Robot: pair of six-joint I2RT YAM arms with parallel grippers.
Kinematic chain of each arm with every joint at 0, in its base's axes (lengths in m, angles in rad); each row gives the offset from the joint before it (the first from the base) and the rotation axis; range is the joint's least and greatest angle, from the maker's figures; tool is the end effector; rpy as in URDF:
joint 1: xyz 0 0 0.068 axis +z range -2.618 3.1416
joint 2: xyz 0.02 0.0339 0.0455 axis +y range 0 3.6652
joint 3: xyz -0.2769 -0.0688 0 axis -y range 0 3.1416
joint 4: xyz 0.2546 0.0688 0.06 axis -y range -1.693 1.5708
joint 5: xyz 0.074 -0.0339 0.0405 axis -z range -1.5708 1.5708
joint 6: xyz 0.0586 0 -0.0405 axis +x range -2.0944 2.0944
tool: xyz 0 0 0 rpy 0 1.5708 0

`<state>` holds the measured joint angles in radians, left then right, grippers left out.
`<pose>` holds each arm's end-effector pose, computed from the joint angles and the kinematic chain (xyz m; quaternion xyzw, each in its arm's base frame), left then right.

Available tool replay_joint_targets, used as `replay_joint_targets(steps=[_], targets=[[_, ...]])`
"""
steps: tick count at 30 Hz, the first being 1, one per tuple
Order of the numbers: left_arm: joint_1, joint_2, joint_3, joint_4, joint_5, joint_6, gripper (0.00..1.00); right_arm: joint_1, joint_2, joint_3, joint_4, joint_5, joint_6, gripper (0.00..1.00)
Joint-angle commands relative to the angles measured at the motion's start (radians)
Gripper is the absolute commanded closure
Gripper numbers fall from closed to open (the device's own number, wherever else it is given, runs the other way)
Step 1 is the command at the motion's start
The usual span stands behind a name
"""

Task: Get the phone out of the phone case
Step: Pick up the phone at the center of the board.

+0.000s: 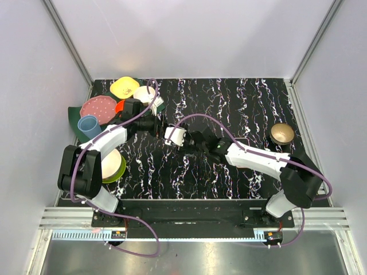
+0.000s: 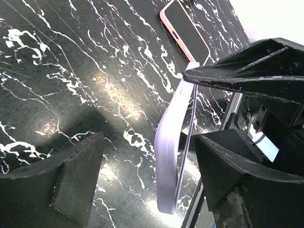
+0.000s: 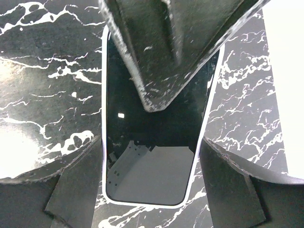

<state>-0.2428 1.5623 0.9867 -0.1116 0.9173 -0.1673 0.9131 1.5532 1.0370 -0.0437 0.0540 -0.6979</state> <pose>0.3272 -0.1290 0.2326 0.2198 0.8028 -0.4699 0.2939 0.2338 0.2976 0.2465 -0.6217 0.6153 0.0285 0.4838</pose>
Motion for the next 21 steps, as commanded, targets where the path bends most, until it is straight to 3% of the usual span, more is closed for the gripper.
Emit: replay_joint_targets(steps=[1, 21], targets=[[-0.015, -0.002, 0.023, 0.032, 0.075, 0.002, 0.23, 0.018, -0.016, 0.008, 0.156, 0.067, -0.025, 0.91], [-0.032, 0.019, 0.033, 0.003, 0.083, 0.008, 0.39, 0.055, 0.024, -0.014, 0.199, 0.115, -0.072, 0.89]])
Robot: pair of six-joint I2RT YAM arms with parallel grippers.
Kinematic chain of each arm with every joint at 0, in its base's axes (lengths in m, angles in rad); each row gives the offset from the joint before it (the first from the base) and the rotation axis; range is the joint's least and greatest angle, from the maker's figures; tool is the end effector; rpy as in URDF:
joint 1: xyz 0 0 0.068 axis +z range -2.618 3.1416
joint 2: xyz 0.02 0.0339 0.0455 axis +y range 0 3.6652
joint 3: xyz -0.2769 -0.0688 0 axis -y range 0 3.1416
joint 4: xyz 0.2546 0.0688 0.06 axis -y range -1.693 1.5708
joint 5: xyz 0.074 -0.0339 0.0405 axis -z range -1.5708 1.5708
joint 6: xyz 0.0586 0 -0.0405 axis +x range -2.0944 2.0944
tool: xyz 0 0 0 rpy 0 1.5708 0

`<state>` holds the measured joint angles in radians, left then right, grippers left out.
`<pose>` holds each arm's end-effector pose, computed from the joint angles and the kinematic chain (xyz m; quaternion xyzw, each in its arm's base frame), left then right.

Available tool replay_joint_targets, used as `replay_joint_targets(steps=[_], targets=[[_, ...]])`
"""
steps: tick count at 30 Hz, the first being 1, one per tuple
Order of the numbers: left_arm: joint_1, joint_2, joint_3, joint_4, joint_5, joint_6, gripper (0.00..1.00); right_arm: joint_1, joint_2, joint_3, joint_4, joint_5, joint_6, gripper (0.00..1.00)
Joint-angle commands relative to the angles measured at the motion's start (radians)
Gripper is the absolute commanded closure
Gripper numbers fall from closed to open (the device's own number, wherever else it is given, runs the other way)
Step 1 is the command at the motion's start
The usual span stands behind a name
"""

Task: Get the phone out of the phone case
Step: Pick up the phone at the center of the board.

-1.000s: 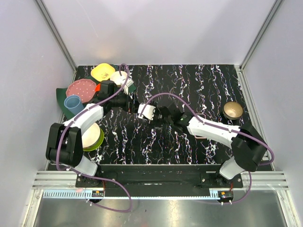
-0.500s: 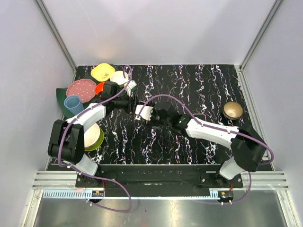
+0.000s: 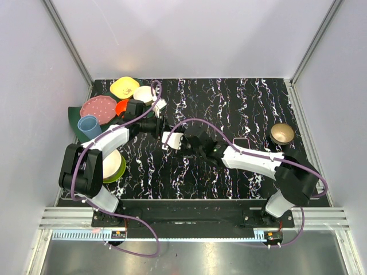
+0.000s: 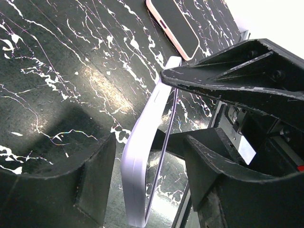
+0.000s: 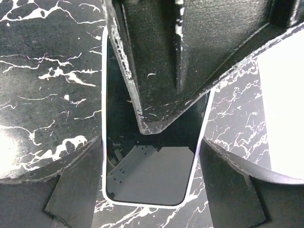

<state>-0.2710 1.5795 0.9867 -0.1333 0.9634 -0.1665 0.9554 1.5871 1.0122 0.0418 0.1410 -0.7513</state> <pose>0.3219 -0.1394 0.2266 0.2319 0.7973 -0.4913 0.2629 0.2287 0.3092 0.2352 -0.6297 0.5958 -0.0105 0.4983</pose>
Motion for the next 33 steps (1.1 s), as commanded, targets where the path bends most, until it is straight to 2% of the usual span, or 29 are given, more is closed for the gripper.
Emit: replay_joint_targets(steps=[1, 7, 13, 24, 31, 33], targets=[[-0.004, 0.002, 0.035, 0.027, 0.037, 0.007, 0.41, 0.013, -0.010, 0.011, 0.115, 0.031, -0.017, 0.89], [-0.005, 0.008, 0.040, 0.014, 0.029, 0.013, 0.50, 0.017, -0.012, 0.011, 0.122, 0.037, -0.017, 0.89], [-0.010, 0.013, 0.043, 0.001, 0.029, 0.025, 0.52, 0.017, -0.007, 0.009, 0.130, 0.043, -0.022, 0.88], [-0.013, 0.014, 0.049, -0.005, 0.015, 0.032, 0.63, 0.020, -0.009, 0.008, 0.129, 0.043, -0.022, 0.88], [-0.014, 0.017, 0.047, -0.006, 0.015, 0.036, 0.74, 0.020, -0.006, 0.008, 0.132, 0.045, -0.023, 0.87], [-0.016, 0.017, 0.047, -0.005, 0.008, 0.038, 0.81, 0.020, -0.006, 0.008, 0.133, 0.045, -0.023, 0.85]])
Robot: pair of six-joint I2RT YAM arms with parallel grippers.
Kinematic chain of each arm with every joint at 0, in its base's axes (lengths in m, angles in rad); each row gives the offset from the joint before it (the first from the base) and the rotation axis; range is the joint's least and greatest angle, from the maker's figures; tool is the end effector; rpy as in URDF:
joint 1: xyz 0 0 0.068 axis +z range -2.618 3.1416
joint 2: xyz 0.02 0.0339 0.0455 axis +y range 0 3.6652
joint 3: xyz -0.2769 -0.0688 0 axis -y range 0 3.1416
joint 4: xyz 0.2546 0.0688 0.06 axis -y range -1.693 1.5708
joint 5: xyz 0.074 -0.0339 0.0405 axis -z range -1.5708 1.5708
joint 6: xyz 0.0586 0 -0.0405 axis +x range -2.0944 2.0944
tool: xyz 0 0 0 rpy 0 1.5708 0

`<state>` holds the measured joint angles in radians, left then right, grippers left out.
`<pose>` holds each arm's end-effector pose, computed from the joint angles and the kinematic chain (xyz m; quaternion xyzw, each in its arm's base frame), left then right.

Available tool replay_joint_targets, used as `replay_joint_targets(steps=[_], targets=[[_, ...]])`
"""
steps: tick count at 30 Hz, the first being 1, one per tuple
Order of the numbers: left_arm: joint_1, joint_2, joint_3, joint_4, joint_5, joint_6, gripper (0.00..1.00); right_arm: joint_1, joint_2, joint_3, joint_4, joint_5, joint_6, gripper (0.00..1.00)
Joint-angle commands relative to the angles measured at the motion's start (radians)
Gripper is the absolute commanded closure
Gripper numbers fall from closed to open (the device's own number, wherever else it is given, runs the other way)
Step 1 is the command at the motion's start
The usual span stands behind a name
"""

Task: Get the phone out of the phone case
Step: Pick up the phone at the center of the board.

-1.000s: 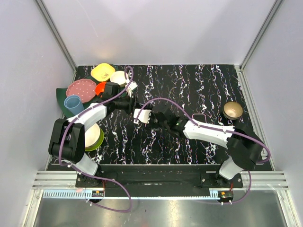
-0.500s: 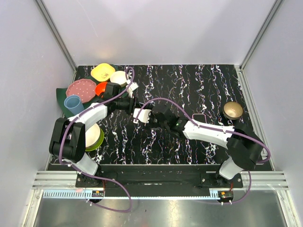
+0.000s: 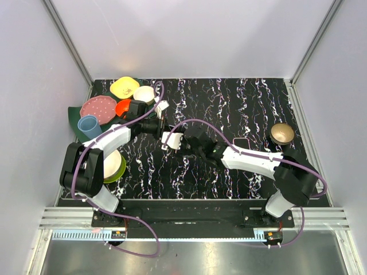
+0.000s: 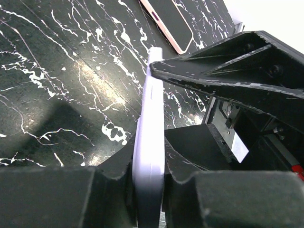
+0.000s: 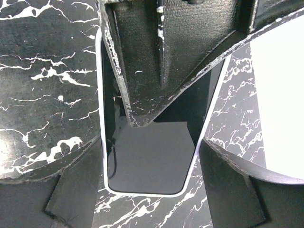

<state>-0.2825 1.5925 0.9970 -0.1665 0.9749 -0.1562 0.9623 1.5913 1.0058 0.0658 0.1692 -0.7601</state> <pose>0.3205 -0.1435 0.2234 0.2352 0.7990 -0.4959 0.2456 0.2284 0.3106 0.2342 -0.6263 0.5937 -0.0223 0.5047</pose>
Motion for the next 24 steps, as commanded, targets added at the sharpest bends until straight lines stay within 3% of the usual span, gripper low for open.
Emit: replay_joint_targets(steps=[1, 5, 8, 12, 13, 17, 20, 24], targets=[[-0.006, 0.004, 0.037, 0.028, -0.007, 0.029, 0.83, 0.013, -0.010, 0.014, 0.108, 0.016, -0.015, 0.85], [-0.007, 0.004, 0.037, 0.025, -0.015, 0.035, 0.92, 0.015, -0.010, 0.014, 0.109, 0.019, -0.015, 0.84], [-0.009, 0.004, 0.038, 0.024, -0.016, 0.035, 0.97, 0.013, -0.010, 0.014, 0.109, 0.023, -0.016, 0.77], [-0.007, -0.003, 0.042, 0.018, -0.045, 0.043, 1.00, 0.015, -0.014, 0.017, 0.106, 0.032, -0.019, 0.48], [-0.007, -0.011, 0.043, 0.016, -0.053, 0.050, 1.00, 0.016, -0.024, 0.019, 0.104, 0.032, -0.019, 0.36], [-0.001, -0.037, 0.048, 0.005, -0.080, 0.061, 1.00, 0.013, -0.045, 0.020, 0.086, 0.035, -0.021, 0.13], [0.006, -0.065, 0.045, 0.002, -0.103, 0.069, 1.00, 0.013, -0.062, 0.017, 0.068, 0.032, -0.030, 0.01], [0.022, -0.095, 0.042, -0.002, -0.117, 0.073, 1.00, 0.013, -0.089, 0.022, 0.019, 0.000, -0.016, 0.00]])
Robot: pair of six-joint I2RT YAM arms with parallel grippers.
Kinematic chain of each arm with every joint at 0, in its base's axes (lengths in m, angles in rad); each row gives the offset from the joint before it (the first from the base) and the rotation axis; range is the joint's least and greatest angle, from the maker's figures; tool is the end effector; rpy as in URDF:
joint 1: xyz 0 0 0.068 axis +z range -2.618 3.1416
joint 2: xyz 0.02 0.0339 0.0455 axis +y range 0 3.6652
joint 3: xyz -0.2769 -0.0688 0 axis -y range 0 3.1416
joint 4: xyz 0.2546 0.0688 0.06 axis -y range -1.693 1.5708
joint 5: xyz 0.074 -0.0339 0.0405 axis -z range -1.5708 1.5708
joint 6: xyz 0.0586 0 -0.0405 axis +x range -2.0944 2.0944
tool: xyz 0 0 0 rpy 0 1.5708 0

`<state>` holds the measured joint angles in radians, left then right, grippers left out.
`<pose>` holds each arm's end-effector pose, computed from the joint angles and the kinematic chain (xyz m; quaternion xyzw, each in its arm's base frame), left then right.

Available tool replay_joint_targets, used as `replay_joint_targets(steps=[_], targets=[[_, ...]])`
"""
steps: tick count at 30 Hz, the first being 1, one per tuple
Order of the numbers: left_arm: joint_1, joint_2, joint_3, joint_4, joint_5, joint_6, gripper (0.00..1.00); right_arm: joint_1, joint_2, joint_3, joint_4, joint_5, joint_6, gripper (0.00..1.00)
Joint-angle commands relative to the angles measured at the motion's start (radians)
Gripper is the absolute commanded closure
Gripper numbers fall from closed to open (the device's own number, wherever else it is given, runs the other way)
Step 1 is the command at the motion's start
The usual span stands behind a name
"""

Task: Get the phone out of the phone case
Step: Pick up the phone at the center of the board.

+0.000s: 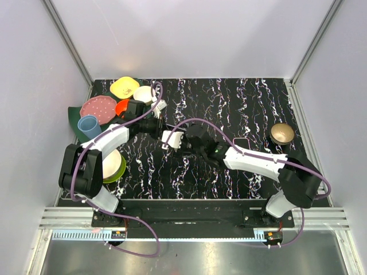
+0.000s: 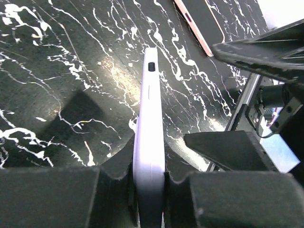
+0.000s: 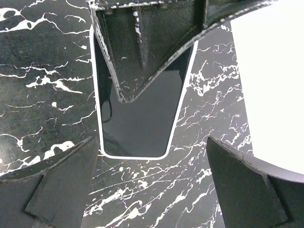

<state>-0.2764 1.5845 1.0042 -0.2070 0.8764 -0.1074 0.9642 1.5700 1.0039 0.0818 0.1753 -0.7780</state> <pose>0.3228 -0.1384 0.2220 0.2321 0.8203 -0.4509 0.2646 0.2270 0.3092 0.2432 -0.6232 0.5838 -0.0267 0.5197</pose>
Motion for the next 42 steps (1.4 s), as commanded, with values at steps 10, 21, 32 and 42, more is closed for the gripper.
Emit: replay_joint_targets(steps=[10, 21, 32, 42], targets=[[0.100, -0.156, 0.034, 0.046, 0.071, 0.011, 1.00, -0.038, -0.134, 0.120, -0.249, -0.236, 0.114, 0.00], [0.128, -0.207, -0.012, 0.103, 0.199, -0.005, 1.00, -0.222, -0.188, 0.193, -0.286, -0.487, 0.357, 0.00], [0.135, -0.238, -0.087, 0.261, 0.317, -0.063, 1.00, -0.412, -0.240, 0.197, -0.246, -0.735, 0.552, 0.00], [0.137, -0.251, -0.004, 0.121, 0.331, 0.059, 1.00, -0.548, -0.274, 0.180, -0.194, -0.921, 0.661, 0.00]])
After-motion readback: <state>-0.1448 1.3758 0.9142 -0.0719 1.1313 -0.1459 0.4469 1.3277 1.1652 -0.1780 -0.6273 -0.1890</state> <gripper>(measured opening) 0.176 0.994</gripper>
